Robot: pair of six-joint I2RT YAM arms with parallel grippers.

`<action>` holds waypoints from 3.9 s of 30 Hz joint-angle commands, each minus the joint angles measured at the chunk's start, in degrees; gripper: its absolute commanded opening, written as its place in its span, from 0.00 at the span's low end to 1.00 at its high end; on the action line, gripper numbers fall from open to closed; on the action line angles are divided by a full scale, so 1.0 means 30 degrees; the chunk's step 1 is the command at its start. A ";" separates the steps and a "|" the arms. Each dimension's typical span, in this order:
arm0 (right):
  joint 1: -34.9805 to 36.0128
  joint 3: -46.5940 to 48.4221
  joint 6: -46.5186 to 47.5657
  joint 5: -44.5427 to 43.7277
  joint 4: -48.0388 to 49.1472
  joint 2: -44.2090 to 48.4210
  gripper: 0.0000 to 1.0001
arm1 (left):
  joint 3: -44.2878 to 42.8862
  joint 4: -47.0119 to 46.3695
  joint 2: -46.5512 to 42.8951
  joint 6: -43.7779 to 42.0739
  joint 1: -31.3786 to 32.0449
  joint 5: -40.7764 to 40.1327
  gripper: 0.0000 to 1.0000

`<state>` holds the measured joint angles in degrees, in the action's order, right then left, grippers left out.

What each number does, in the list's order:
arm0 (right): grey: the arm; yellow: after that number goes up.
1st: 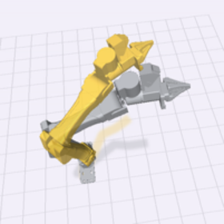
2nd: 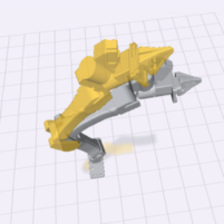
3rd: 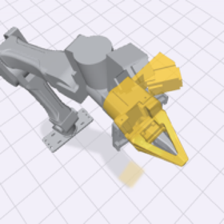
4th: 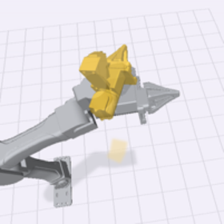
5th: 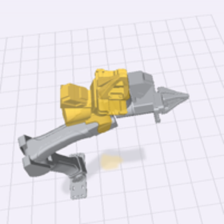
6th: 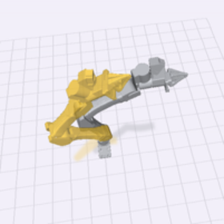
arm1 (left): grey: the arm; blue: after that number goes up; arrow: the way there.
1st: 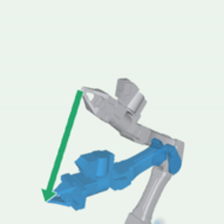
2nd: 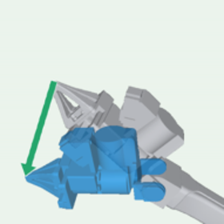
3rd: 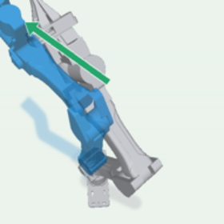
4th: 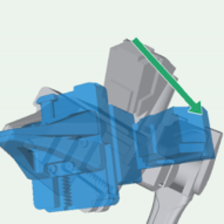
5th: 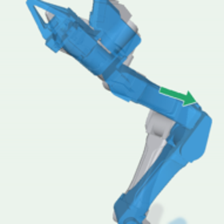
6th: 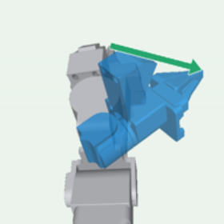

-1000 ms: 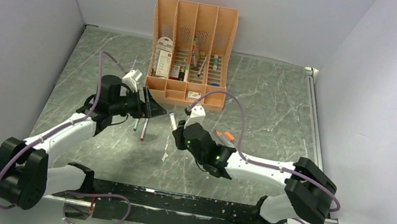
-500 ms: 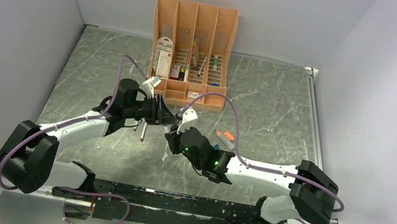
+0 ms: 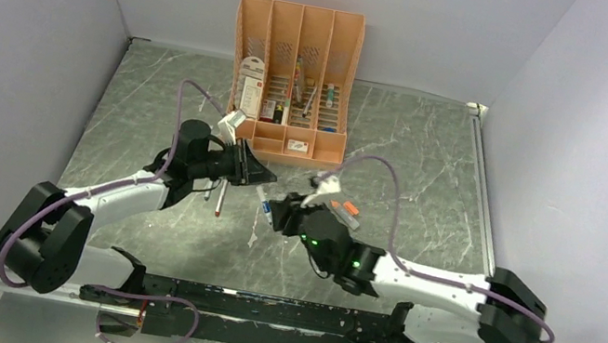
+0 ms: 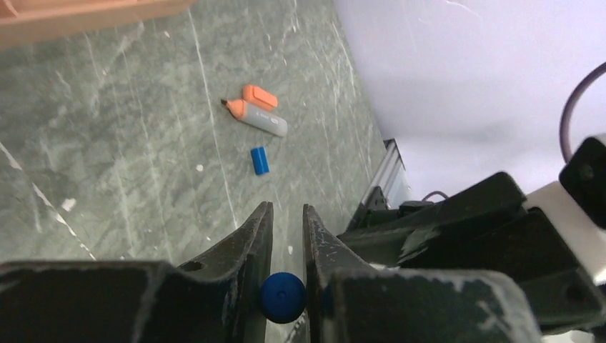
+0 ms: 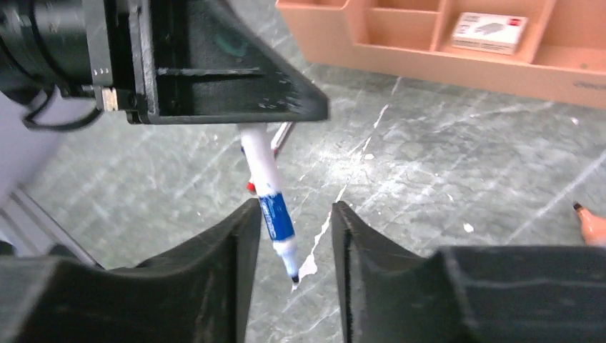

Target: Insert the pens into the pen caps

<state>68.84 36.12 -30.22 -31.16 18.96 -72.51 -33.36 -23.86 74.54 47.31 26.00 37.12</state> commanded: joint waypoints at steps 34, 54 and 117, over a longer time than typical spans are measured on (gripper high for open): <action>-0.3414 -0.8844 -2.5181 0.4055 2.1437 -0.1696 0.58 | 0.3257 -1.8474 -0.1893 -1.5641 0.4763 -0.0071 0.07; -0.4393 -0.7102 -2.7194 0.5382 2.8302 -0.7440 0.58 | 0.3579 -1.6042 -0.2084 -1.7464 0.5806 -0.0551 0.07; -0.5613 -0.4154 -2.7901 0.6866 2.8421 -0.6821 0.00 | 0.2764 -1.0855 -0.3648 -1.8246 0.6524 -0.2338 0.97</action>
<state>53.39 24.27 -117.14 -8.99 87.85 -92.40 -22.57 -66.08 65.21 -11.99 45.39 32.56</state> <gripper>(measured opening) 0.170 0.843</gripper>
